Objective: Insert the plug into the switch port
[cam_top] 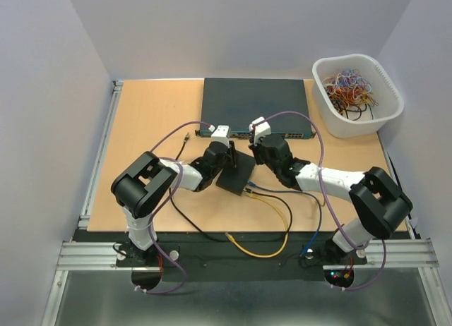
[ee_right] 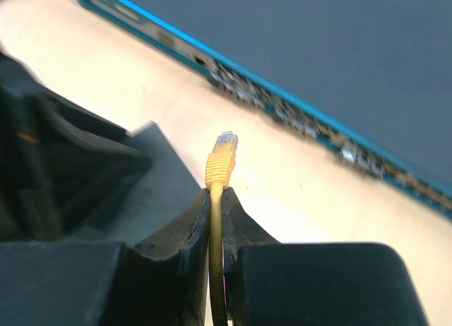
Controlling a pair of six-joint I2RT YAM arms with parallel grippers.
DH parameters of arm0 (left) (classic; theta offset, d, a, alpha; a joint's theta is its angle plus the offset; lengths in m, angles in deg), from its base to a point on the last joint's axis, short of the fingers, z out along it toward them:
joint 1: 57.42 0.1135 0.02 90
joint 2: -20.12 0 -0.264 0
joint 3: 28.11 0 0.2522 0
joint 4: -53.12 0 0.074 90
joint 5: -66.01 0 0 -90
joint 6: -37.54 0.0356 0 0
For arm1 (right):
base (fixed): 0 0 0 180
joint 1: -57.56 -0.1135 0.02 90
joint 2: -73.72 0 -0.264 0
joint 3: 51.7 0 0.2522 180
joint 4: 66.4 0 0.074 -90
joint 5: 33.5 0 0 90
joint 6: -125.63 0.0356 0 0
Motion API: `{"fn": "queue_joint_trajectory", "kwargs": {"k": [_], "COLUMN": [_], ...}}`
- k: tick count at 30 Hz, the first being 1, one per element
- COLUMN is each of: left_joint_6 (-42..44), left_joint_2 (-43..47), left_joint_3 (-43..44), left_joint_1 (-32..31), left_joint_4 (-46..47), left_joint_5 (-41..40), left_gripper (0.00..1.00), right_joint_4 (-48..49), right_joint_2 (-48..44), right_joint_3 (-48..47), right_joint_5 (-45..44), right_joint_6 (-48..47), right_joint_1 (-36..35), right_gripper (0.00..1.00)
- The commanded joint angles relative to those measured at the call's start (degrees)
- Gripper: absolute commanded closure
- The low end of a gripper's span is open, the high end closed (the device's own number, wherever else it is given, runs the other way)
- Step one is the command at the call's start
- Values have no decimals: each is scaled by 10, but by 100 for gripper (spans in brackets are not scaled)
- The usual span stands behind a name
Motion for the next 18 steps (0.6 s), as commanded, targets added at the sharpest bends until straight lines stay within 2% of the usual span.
{"fn": "queue_joint_trajectory", "kwargs": {"k": [1, 4, 5, 7, 11, 13, 15, 18], "left_joint_6": [-8, -14, -16, -25, -69, -107, -128, -163], "left_joint_2": [22, 76, 112, 152, 257, 337, 373, 447], "left_joint_3": [-36, -42, -43, -46, -84, -109, -119, -130], "left_joint_1": [9, 16, 16, 17, 17, 17, 16, 17], "left_joint_4": [-150, -171, -182, -191, -160, -140, -136, -138], "left_joint_5": [20, 11, 11, 17, 98, 137, 145, 151], "left_gripper": [54, 50, 48, 43, 34, 30, 28, 27], "right_joint_4": [6, -1, 0, 1, 9, 4, 4, 17], "right_joint_2": [-40, -110, -136, -200, -267, -280, -283, -290], "right_joint_3": [35, 66, 73, 94, 106, 100, 96, 100], "right_joint_5": [-57, 11, 73, 130, 244, 308, 360, 398], "right_joint_6": [73, 92, 94, 113, 146, 162, 175, 185], "right_joint_1": [3, 3, 2, 2, 2, 1, 1, -2], "right_gripper": [100, 100, 100, 100, 100, 100, 99, 100]}}
